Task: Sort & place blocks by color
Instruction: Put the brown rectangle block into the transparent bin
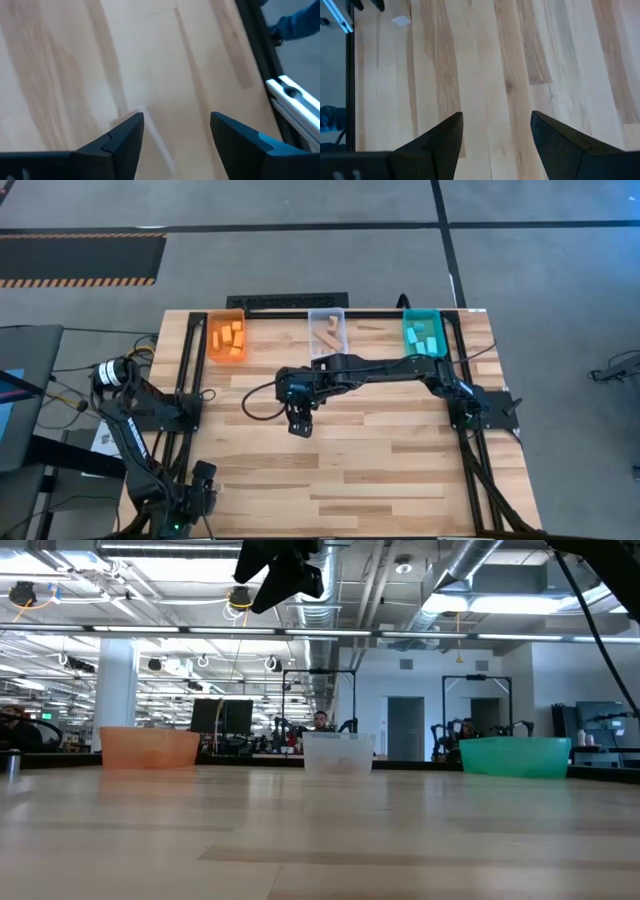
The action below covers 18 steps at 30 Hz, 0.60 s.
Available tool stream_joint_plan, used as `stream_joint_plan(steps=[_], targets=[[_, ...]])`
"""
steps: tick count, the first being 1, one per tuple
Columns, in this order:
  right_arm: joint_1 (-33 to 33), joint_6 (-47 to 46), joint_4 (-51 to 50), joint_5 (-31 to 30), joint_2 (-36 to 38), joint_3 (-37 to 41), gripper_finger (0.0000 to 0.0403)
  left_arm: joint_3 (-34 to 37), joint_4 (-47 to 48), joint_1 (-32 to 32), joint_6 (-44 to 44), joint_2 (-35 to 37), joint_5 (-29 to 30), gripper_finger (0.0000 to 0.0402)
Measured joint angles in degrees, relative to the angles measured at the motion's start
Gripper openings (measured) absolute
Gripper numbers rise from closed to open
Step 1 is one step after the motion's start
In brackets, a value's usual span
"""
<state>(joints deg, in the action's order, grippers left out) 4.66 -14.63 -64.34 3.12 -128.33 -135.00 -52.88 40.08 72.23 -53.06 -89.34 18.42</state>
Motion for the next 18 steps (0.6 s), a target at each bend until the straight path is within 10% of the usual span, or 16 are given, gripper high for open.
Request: stream_joint_plan(steps=[18], targets=[[-1.09,4.79,-1.46,0.13,0.00,0.00,0.0255,4.00,1.49,-0.53,-21.75,0.19,0.46,0.0219]])
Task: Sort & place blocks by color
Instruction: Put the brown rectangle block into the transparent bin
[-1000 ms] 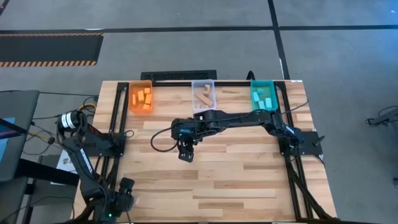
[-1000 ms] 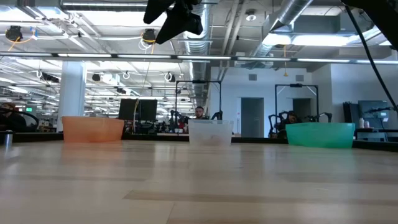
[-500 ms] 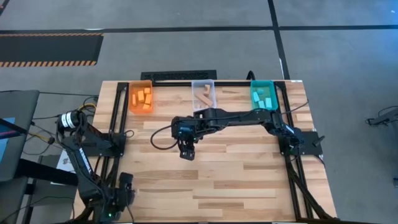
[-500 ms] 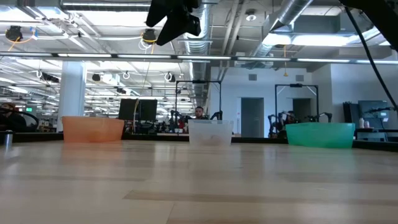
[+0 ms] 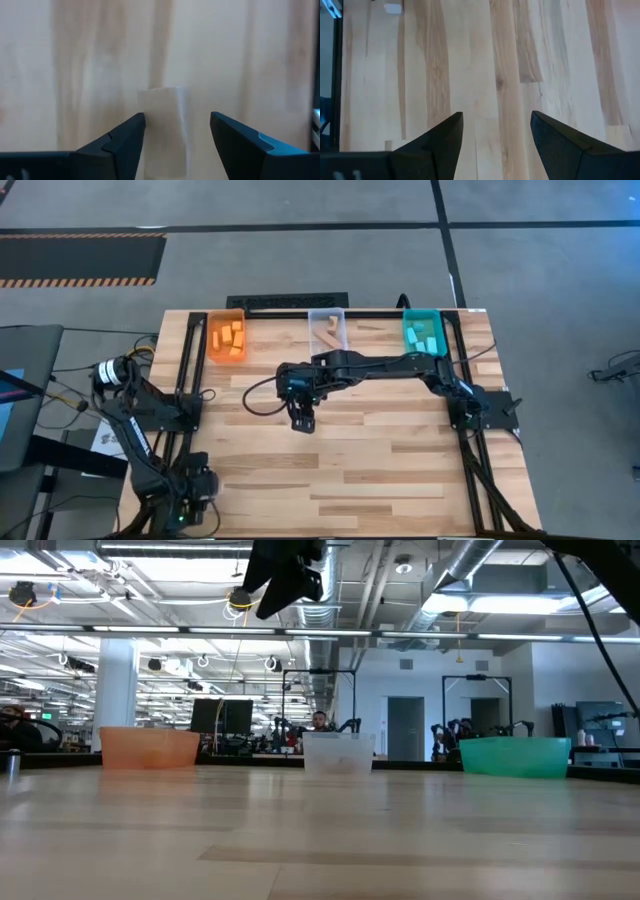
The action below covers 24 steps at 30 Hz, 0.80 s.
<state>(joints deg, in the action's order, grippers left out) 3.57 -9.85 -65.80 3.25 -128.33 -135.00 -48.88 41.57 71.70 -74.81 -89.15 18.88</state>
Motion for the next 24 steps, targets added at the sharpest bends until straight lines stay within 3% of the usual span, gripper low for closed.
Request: stream_joint_plan(steps=[4,10,15,18,24], targets=[[-0.39,0.02,-0.05,-0.01,0.00,0.00,0.0255,3.84,-1.42,-1.30,-4.93,-0.10,-0.91,0.0219],[-0.35,1.25,-2.30,-0.02,1.16,0.07,0.0255,8.83,-9.01,-2.70,-5.43,0.41,-3.05,0.0217],[-0.88,1.39,-6.23,-0.15,4.54,0.07,0.0255,8.94,-8.58,-3.73,-5.99,0.58,-3.50,0.0161],[-1.50,2.20,-8.24,-0.20,8.06,0.07,0.0255,8.18,-7.96,-5.28,-3.43,1.95,-4.74,0.0099],[-3.17,4.99,-10.67,-3.87,17.25,0.75,0.0255,7.56,-3.17,-14.69,8.20,12.33,2.55,0.0098]])
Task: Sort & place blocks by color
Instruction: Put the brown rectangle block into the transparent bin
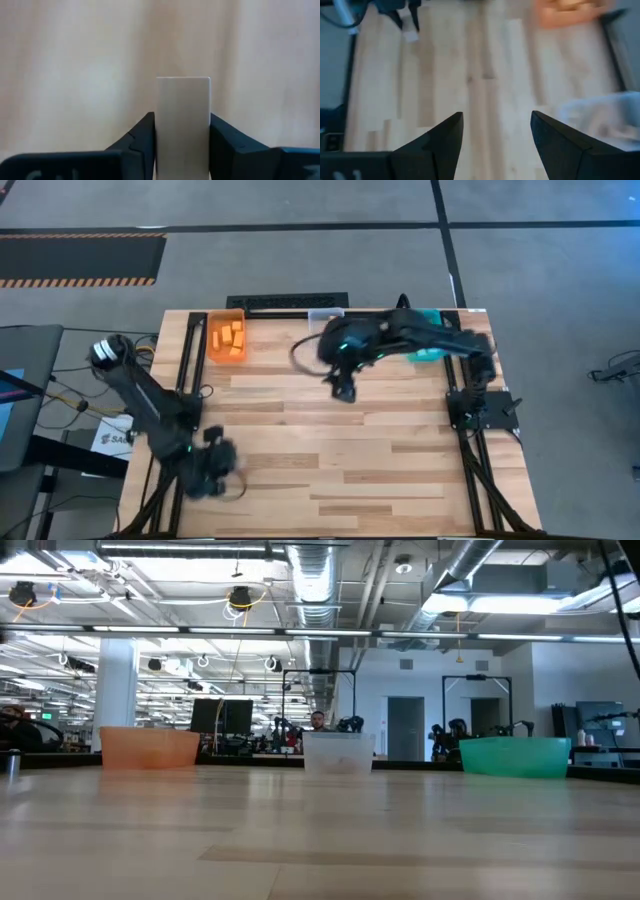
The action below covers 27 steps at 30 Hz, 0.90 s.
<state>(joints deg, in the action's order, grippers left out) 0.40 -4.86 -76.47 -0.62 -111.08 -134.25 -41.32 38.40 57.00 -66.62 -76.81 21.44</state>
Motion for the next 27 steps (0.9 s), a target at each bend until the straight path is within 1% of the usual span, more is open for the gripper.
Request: stream_joint_plan(steps=[2,4,5,7,8,11,14,16,19,21,23,27], targets=[[-0.81,0.41,-1.14,-2.55,3.12,0.92,0.0255,0.07,2.17,-5.71,5.99,4.15,3.70,0.0098],[-1.78,0.41,-2.20,-5.26,5.93,1.75,0.0255,0.13,2.91,-13.16,14.14,7.93,6.24,0.0098],[-2.12,0.41,-2.10,-6.56,7.45,2.59,0.0255,0.47,2.07,-17.21,18.67,9.58,6.98,0.0098],[-2.89,0.43,-2.19,-8.62,10.70,5.34,0.0255,1.38,-3.39,-26.54,29.00,11.83,7.02,0.0098],[-3.24,0.42,-1.58,-9.23,12.13,6.96,0.0255,1.82,-6.59,-31.40,34.68,12.43,5.86,0.0098],[-4.48,0.42,-0.40,-9.81,16.88,13.70,0.0255,2.38,-16.65,-45.54,50.15,11.86,-1.91,0.0098],[-5.98,0.39,2.72,-9.93,21.71,21.87,0.0255,2.36,-24.00,-57.76,59.62,9.13,-9.57,0.0098],[-7.30,0.40,5.81,-9.95,25.00,27.72,0.0255,2.32,-29.35,-64.86,61.94,6.34,-14.26,0.0098],[-10.04,0.41,13.27,-9.83,29.71,36.89,0.0255,0.76,-35.54,-74.81,62.04,1.61,-22.06,0.0098],[-11.95,0.17,19.15,-9.53,32.24,42.59,0.0255,-1.51,-40.94,-80.21,60.93,-2.18,-25.90,0.0098],[-13.94,-0.03,23.38,-7.65,34.22,47.59,0.0255,-5.55,-43.86,-84.10,59.26,-6.87,-27.63,0.0098],[-17.12,-0.07,26.24,-3.40,36.58,54.72,0.0255,-16.78,-42.89,-88.37,55.36,-17.65,-28.11,0.0098]])
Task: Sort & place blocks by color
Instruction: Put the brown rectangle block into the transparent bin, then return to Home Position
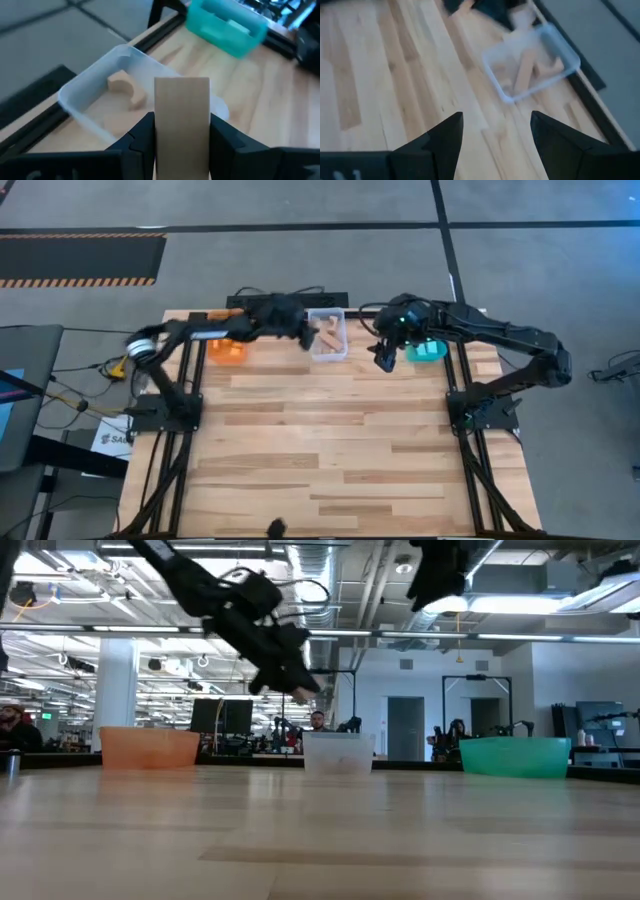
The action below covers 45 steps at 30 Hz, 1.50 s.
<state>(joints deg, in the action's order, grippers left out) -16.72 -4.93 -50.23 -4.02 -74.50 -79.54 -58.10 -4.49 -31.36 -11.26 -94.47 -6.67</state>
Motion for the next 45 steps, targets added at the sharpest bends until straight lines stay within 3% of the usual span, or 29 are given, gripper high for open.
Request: stream_joint_plan(steps=[5,9,17,20,24,27,32,38,42,45], targets=[[-3.04,0.47,-0.40,1.08,1.38,4.83,0.0255,-15.11,7.55,-1.87,-8.06,-13.32,-4.57,0.0098],[-5.07,1.98,-1.03,1.11,2.00,5.93,0.0255,-25.84,17.75,-1.44,-10.35,-20.52,-4.64,0.0098],[-6.77,5.17,-0.50,1.15,4.14,5.89,0.0255,-38.01,34.82,-0.03,-10.29,-25.63,0.93,0.0107],[-7.31,6.07,0.00,1.16,4.57,5.89,0.0255,-38.62,36.99,0.30,-10.71,-25.63,4.48,0.0177],[-8.23,6.94,-0.03,1.20,4.57,5.89,0.0255,-38.95,38.89,-0.06,-10.76,-25.63,2.85,0.0280],[-8.63,6.92,-0.06,1.21,4.57,5.89,0.0255,-38.95,40.35,-0.16,-10.81,-25.57,2.55,0.0332],[-8.61,6.41,-0.12,1.24,5.92,5.87,0.0255,-38.93,42.43,-0.05,-8.20,-21.53,5.41,0.0357],[-8.41,2.37,-0.29,1.28,9.61,5.87,0.0255,-38.29,43.57,3.53,-1.87,-11.59,14.47,0.0337],[-7.61,-0.29,-0.27,1.23,12.64,5.85,0.0255,-33.89,43.14,6.96,2.51,-3.01,21.45,0.0310],[-5.56,-2.28,-0.20,1.24,15.12,5.85,0.0255,-26.30,40.00,9.41,5.32,4.95,25.50,0.0289]])
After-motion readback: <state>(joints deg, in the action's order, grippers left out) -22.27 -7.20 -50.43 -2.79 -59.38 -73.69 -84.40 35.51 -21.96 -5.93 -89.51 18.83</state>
